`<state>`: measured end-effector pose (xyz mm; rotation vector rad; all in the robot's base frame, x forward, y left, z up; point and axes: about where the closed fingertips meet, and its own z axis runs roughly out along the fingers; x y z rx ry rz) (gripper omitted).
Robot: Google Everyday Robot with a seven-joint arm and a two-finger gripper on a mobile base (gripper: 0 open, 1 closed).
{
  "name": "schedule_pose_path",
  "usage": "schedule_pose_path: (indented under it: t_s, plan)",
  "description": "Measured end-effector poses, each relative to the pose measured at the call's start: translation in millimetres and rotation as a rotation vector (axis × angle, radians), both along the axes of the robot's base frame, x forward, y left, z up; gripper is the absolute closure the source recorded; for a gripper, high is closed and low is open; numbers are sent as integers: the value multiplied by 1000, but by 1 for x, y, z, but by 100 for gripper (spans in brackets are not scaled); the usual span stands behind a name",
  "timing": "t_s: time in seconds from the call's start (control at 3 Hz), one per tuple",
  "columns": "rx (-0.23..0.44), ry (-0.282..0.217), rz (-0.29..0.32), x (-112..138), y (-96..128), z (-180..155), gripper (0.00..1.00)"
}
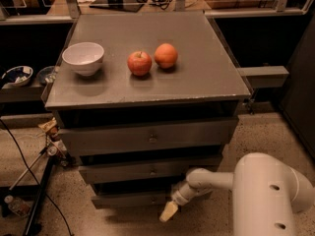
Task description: Open bottom drawer
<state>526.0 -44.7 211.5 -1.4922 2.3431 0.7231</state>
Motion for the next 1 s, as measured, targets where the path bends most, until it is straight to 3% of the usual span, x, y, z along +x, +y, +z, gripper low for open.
schedule_pose_path:
  t_s: [1.0]
  plan:
    - [-7, 35, 39, -15, 0, -3, 0]
